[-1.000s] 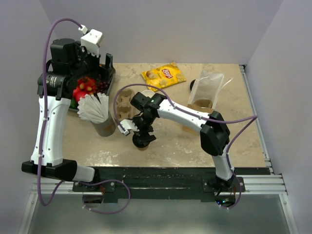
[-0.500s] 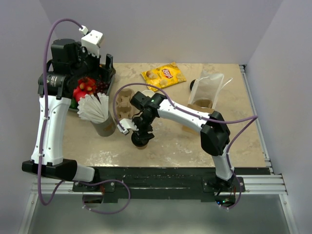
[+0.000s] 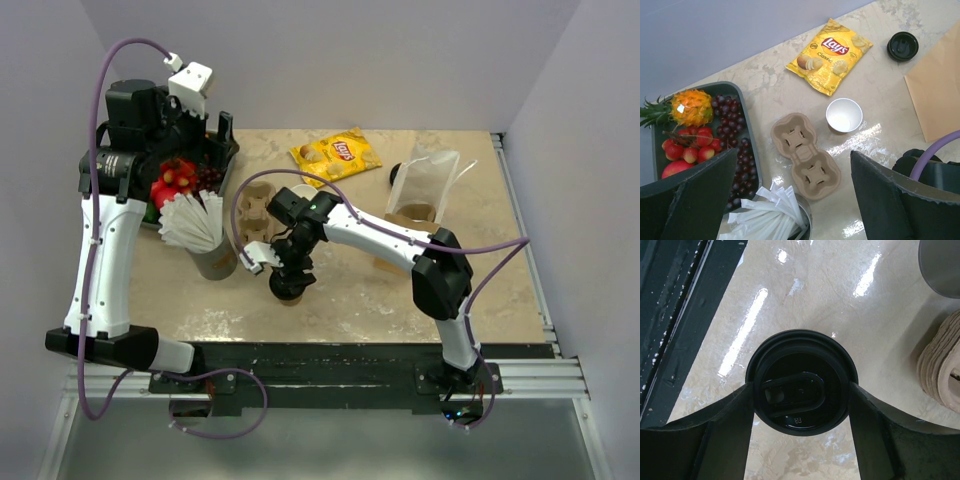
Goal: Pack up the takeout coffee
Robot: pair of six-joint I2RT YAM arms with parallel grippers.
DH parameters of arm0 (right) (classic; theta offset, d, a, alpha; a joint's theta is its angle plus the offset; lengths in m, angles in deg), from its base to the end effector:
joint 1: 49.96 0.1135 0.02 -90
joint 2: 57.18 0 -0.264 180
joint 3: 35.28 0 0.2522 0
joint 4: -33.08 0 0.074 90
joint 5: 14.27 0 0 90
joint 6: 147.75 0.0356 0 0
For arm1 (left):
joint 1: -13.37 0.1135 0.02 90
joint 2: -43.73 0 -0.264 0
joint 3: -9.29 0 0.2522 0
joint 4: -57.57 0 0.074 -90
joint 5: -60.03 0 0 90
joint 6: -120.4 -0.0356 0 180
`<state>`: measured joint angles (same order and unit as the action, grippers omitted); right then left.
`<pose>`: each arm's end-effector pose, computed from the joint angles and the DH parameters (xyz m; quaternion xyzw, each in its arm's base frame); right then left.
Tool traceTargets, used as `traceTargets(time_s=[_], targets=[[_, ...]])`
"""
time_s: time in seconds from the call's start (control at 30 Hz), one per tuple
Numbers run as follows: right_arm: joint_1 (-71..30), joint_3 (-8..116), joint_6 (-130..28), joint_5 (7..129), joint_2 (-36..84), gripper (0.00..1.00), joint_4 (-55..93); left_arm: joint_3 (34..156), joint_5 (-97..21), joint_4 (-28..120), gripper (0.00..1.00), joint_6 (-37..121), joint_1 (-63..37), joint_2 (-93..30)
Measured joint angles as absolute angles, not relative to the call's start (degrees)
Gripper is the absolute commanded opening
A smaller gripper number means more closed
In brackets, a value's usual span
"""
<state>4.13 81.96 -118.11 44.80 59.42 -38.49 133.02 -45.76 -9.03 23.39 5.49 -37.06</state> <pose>0.2342 0.3546 0.2536 -0.8231 0.4774 0.2538 0.1738 0.2577 -0.0455 0.5025 0.1820 0.8124 -0.1191 0.5411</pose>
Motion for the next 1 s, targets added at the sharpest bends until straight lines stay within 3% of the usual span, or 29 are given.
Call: traceTargets(time_s=[0.2, 0.47, 0.7, 0.83, 1.0], targets=[[4.15, 81.54, -115.31, 45.56, 57.14, 0.49, -38.44, 133.04, -46.11, -8.95, 0.99, 23.48, 5.49, -37.89], [2.16, 81.11, -105.98, 48.21, 43.48, 0.48, -36.23, 134.57, -45.43, -7.15, 0.95, 26.21, 5.49, -41.83], [-11.15, 88.69, -91.66, 52.69, 37.06, 0.46, -28.8, 134.22, -45.21, 1.96, 0.83, 32.53, 5.49, -42.88], [-18.72, 90.53, -85.3, 56.82, 35.46, 0.45, -22.29, 127.99, -47.75, 9.94, 0.82, 38.6, 3.7, -40.17], [-25.14, 91.47, -81.17, 62.3, 32.88, 0.44, -17.68, 128.26, -49.25, 16.23, 0.84, 42.06, -7.55, -44.56]])
